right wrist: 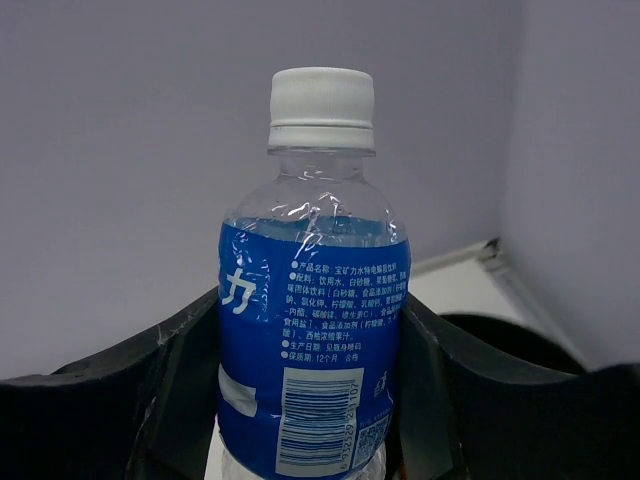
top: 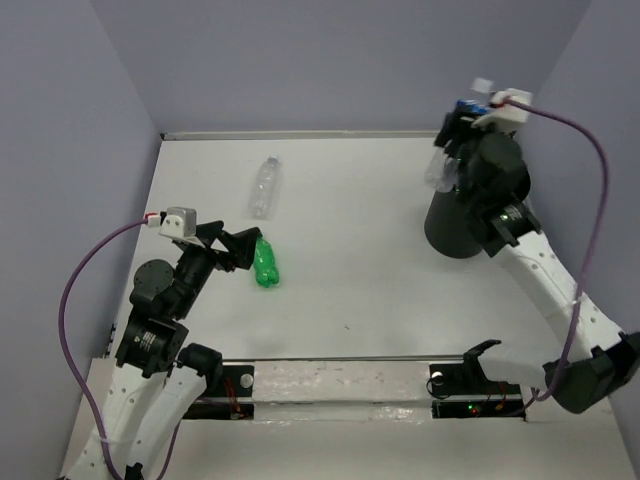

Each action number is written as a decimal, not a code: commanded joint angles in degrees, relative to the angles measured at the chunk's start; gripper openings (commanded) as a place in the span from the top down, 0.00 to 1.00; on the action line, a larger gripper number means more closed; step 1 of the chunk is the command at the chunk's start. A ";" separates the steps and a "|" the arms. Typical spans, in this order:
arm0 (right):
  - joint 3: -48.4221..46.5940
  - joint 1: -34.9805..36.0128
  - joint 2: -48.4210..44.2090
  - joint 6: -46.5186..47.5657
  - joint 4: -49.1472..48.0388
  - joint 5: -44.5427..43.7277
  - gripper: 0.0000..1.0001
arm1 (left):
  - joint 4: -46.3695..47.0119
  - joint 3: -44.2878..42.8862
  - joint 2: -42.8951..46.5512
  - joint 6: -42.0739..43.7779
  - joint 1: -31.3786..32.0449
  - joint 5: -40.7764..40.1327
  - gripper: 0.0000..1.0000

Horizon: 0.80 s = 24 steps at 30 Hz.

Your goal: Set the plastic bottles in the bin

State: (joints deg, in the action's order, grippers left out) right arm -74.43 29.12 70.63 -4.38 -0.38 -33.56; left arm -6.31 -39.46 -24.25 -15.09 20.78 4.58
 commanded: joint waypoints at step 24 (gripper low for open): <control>5.44 -15.43 -6.73 -8.79 -4.38 9.73 0.01 | 2.09 -2.29 1.22 0.24 -0.38 1.40 0.01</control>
State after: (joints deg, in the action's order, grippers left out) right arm -65.52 8.36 66.59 -8.84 -9.98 -31.40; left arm -6.28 -39.46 -23.33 -15.09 20.78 5.58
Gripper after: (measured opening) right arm 0.991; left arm 0.990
